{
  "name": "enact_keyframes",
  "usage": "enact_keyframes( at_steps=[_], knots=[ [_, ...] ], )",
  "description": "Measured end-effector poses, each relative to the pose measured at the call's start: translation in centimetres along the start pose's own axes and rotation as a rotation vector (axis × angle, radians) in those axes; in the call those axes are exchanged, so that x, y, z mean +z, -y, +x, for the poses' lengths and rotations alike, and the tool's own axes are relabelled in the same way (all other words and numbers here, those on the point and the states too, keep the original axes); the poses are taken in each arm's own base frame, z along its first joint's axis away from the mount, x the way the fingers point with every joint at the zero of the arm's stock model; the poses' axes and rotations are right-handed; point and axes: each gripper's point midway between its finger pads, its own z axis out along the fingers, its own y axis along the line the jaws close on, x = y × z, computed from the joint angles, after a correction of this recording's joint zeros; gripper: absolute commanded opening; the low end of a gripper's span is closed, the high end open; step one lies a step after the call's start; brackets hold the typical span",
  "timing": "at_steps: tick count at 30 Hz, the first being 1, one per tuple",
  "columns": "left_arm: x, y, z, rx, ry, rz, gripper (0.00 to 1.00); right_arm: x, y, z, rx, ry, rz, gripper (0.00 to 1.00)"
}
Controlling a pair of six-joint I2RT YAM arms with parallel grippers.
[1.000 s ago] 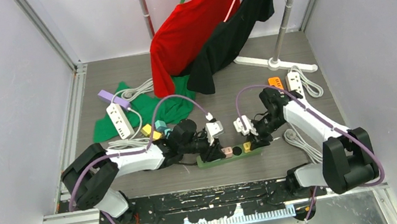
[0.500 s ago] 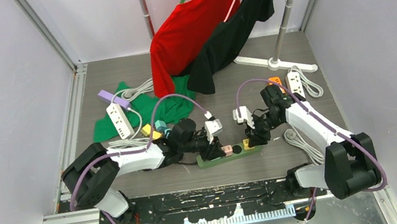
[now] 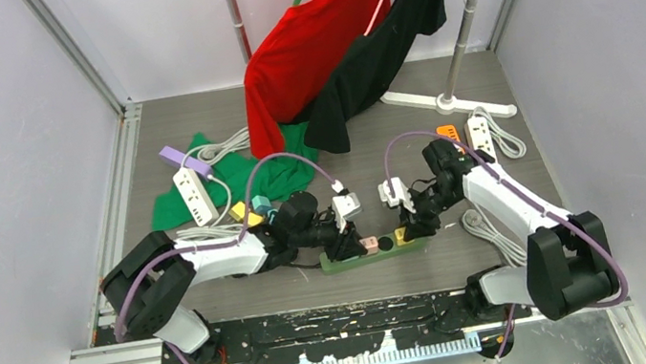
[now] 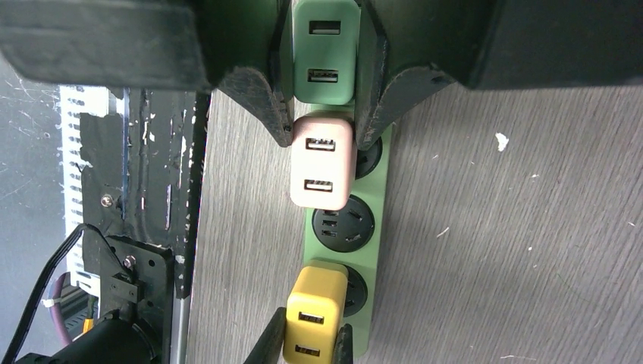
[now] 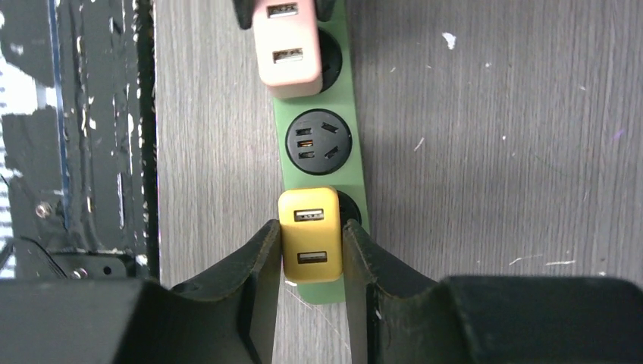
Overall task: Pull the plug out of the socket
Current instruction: Remove the plug from the socket.
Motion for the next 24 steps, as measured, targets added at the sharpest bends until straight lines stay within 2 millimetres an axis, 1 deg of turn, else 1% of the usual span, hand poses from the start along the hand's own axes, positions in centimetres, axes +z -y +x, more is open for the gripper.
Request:
enact_keyframes(
  at_steps=[5, 9, 12, 15, 18, 21, 24],
  knots=[
    [0.0, -0.3, -0.1, -0.011, 0.007, -0.003, 0.0, -0.1, 0.9, 0.0, 0.167, -0.013, 0.081, 0.01],
    [0.1, -0.5, -0.2, -0.02, 0.015, -0.009, 0.0, -0.4, 1.4, 0.1, 0.233, -0.004, 0.116, 0.01],
    [0.3, -0.6, -0.2, -0.02, 0.019, -0.008, 0.0, -0.5, 1.1, 0.1, 0.187, 0.013, 0.095, 0.01],
    [0.4, -0.4, 0.2, -0.025, 0.007, 0.007, 0.0, -0.2, 0.0, 0.1, 0.041, 0.022, 0.024, 0.01],
    [0.6, -0.2, 0.6, -0.032, -0.002, 0.022, 0.0, 0.0, -0.3, -0.1, -0.055, 0.015, -0.011, 0.01],
    [0.7, -0.2, 0.6, -0.041, -0.007, 0.028, 0.0, 0.1, -0.2, -0.1, -0.033, 0.008, -0.005, 0.01],
    [0.7, -0.4, 0.6, -0.054, -0.006, 0.028, 0.0, 0.1, 0.4, -0.2, 0.078, 0.003, 0.038, 0.01]
  ],
)
